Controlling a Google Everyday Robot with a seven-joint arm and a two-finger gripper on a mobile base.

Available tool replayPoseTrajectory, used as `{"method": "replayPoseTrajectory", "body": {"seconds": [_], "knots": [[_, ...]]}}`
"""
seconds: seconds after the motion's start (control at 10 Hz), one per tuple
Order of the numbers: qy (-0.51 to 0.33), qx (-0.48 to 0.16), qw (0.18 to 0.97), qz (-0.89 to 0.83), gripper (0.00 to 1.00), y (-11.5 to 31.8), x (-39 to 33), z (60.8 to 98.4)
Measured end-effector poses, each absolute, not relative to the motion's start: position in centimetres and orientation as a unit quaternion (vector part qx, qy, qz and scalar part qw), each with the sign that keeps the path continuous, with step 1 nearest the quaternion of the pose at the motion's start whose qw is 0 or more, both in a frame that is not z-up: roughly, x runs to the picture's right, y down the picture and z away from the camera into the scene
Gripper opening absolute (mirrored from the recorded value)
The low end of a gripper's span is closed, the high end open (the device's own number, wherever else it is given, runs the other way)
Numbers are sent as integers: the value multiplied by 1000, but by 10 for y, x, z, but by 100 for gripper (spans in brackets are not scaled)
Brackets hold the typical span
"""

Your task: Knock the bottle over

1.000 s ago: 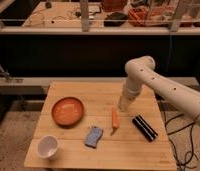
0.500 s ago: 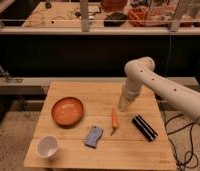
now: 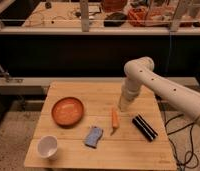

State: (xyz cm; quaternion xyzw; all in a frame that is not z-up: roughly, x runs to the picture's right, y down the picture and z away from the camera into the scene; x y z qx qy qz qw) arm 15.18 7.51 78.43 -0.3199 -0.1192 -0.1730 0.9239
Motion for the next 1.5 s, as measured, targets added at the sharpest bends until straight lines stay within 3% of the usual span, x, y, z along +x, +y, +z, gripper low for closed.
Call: {"method": "replayPoseTrajectory", "body": {"seconds": [1.5], "knots": [[-142,-309,930,-136,3,81,182,797]]}}
